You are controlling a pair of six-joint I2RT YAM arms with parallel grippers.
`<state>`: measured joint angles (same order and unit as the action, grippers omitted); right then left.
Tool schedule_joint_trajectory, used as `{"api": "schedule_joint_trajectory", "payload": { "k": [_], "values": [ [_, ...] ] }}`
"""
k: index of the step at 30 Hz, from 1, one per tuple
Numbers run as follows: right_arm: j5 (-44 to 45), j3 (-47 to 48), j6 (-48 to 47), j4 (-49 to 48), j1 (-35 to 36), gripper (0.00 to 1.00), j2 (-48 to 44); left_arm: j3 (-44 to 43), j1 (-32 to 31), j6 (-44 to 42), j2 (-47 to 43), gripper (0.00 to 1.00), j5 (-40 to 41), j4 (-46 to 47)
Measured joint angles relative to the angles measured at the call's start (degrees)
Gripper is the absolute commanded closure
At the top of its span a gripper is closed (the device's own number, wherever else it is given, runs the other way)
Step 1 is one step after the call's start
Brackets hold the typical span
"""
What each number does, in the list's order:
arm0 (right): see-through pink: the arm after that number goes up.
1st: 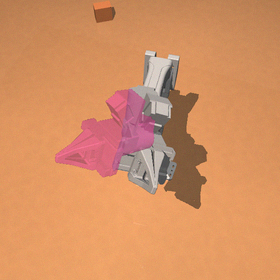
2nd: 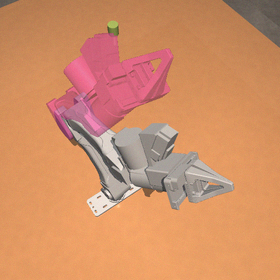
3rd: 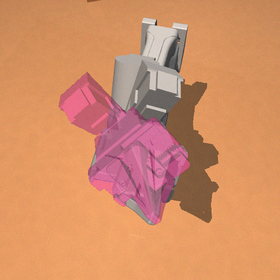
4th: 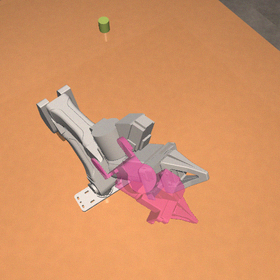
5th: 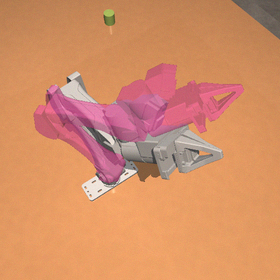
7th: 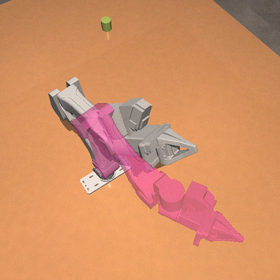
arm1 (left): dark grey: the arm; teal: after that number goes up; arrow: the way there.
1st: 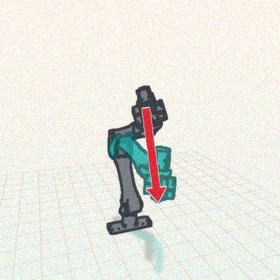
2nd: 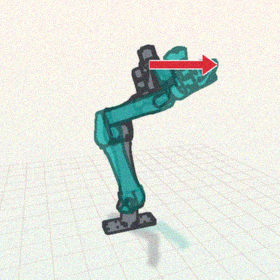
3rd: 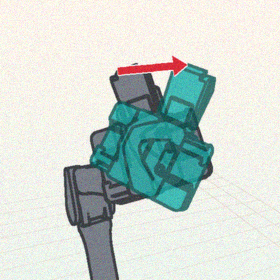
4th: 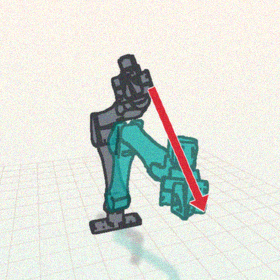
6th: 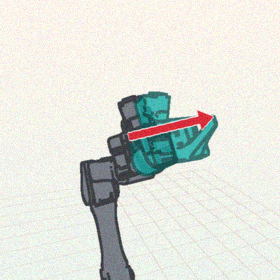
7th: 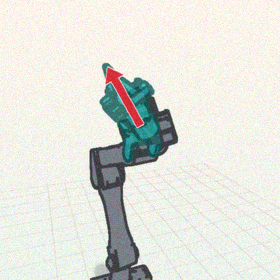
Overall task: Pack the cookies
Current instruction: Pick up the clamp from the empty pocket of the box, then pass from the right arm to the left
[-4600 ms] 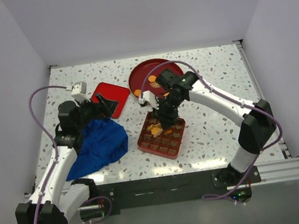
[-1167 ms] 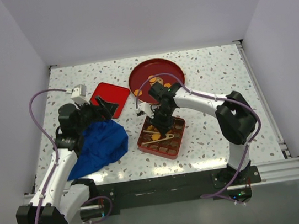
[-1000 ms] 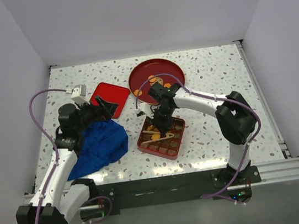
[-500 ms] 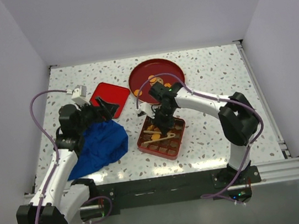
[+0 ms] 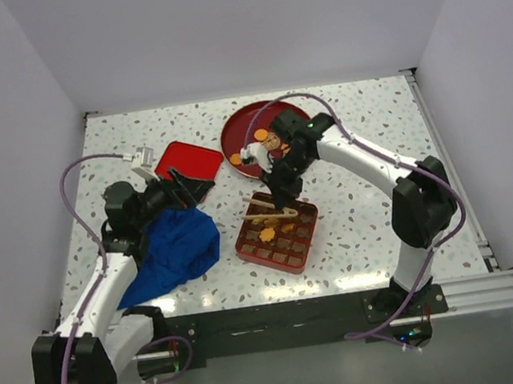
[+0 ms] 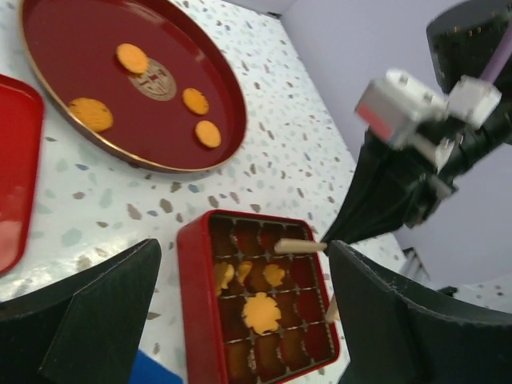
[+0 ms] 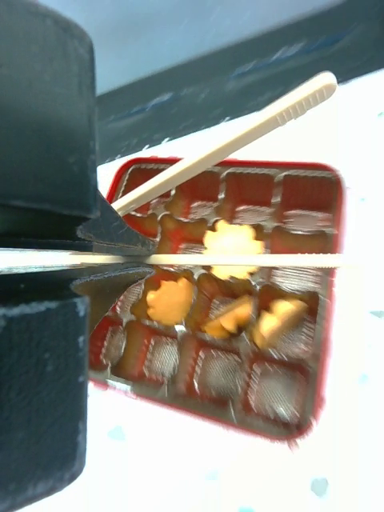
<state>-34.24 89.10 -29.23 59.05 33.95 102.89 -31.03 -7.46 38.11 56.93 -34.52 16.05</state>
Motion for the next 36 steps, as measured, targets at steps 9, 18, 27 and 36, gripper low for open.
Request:
{"api": "schedule_joint_trajectory", "payload": {
  "k": [9,18,27,36],
  "values": [
    [-20.00,9.68,8.02,-1.01,-4.98,1.00,1.46,5.42,-0.59,14.08,6.60,0.20,-7.37,20.92],
    [-33.88,9.99,21.84,-8.55,-4.37,1.00,8.20,5.38,-5.14,22.47,13.07,0.32,-8.68,34.27],
    [-38.88,9.53,29.81,-15.23,-4.39,1.00,8.50,4.42,-6.49,27.23,15.98,0.66,-9.70,42.60],
    [-41.94,7.93,33.38,-18.40,-4.39,1.00,8.50,4.42,-6.49,37.03,21.88,1.00,-9.75,54.27]
  ]
}}
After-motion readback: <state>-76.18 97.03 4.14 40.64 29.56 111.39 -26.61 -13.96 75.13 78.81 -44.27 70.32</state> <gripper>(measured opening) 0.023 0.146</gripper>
